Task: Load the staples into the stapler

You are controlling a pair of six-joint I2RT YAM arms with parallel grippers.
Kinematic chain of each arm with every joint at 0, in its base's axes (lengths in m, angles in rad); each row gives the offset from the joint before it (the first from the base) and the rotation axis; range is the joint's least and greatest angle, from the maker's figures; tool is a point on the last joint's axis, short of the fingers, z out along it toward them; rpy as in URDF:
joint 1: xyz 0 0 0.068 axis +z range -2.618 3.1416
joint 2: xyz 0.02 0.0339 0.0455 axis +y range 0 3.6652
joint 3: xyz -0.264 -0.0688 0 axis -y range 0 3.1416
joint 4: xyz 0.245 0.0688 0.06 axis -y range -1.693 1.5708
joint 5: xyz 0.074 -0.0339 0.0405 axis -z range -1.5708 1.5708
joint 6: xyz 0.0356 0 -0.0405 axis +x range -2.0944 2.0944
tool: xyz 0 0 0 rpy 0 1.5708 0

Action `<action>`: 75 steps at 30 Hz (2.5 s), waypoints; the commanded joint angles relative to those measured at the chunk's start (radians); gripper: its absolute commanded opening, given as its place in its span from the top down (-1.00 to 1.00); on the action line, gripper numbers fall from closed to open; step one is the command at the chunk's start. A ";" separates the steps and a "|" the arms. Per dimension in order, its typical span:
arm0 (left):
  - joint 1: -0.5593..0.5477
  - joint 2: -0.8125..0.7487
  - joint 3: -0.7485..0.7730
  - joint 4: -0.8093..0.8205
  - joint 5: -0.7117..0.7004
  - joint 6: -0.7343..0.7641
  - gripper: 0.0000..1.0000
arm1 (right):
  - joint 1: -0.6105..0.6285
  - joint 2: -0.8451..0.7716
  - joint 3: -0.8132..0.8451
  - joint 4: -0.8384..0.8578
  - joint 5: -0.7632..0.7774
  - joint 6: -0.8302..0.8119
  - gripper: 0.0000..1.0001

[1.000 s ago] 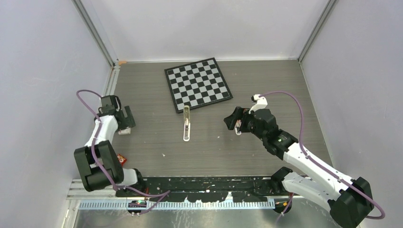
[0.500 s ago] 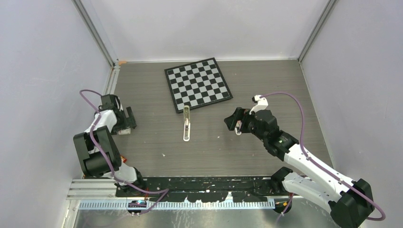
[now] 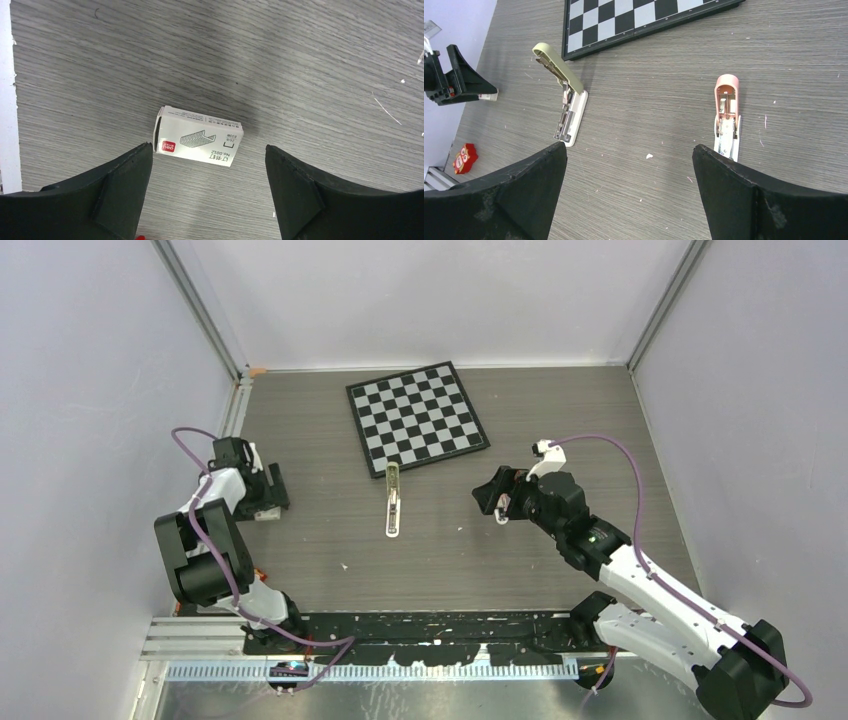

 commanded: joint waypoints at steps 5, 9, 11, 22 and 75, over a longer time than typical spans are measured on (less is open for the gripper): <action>0.006 -0.002 0.028 -0.009 0.019 0.027 -0.65 | -0.004 -0.017 0.000 0.044 0.002 0.001 -0.99; 0.006 0.013 0.045 -0.030 -0.084 0.032 -0.70 | -0.003 -0.023 -0.001 0.042 0.004 0.000 -0.99; 0.006 0.019 0.048 -0.027 -0.084 0.040 -0.73 | -0.003 -0.026 -0.002 0.041 0.004 -0.002 -0.99; 0.002 0.051 0.050 -0.010 0.035 0.040 -0.57 | -0.003 -0.031 -0.003 0.042 0.001 -0.002 -0.99; -1.242 -0.633 -0.372 0.013 -0.290 -0.746 0.16 | -0.004 -0.252 -0.033 -0.388 -0.064 0.157 -0.99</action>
